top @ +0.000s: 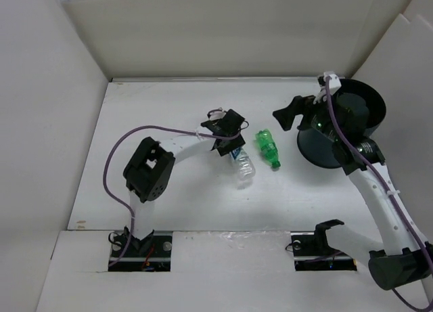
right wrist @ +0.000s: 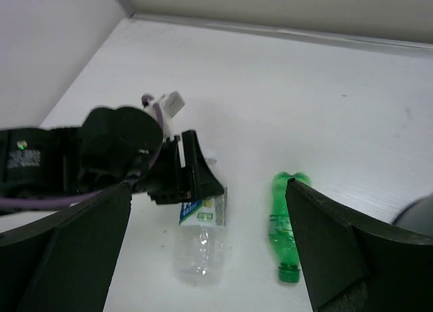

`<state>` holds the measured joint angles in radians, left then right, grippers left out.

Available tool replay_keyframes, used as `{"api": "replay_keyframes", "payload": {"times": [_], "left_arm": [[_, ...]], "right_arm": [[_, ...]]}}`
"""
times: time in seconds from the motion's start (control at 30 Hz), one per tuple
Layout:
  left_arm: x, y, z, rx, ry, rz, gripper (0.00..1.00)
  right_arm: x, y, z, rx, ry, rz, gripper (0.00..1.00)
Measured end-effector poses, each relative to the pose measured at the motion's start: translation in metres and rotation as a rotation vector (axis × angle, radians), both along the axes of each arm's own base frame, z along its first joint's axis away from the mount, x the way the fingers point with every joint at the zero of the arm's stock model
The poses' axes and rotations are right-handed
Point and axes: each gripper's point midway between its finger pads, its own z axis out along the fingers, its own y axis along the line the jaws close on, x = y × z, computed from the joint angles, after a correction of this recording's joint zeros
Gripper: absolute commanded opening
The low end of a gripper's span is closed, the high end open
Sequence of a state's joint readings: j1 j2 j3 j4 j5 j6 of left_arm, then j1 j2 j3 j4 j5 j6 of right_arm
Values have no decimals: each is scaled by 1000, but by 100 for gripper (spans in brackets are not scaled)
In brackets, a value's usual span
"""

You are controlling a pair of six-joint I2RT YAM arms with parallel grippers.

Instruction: Put the plastic bottles in the bin

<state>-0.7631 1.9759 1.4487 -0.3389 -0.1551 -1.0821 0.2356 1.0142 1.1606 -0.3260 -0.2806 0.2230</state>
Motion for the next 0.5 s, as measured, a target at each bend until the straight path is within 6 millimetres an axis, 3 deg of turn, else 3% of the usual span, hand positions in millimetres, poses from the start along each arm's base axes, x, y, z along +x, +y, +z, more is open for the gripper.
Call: {"api": "replay_keyframes", "payload": {"times": [0.13,0.33,0.43,0.5], "left_arm": [[3,18,63,6,-137,-51,0],[-2,24,199,-111,-412,-152,0],[-12,23,242,-173,-492,-207,0],[-21,22,261,-213,-526,-245,0]], "right_arm": [[-9,47,-16,8,16,199,99],[-23,107,-45,7,72,399,99],[-29,127,-47,12,66,459,99],[-32,138,-49,17,67,485,99]]}}
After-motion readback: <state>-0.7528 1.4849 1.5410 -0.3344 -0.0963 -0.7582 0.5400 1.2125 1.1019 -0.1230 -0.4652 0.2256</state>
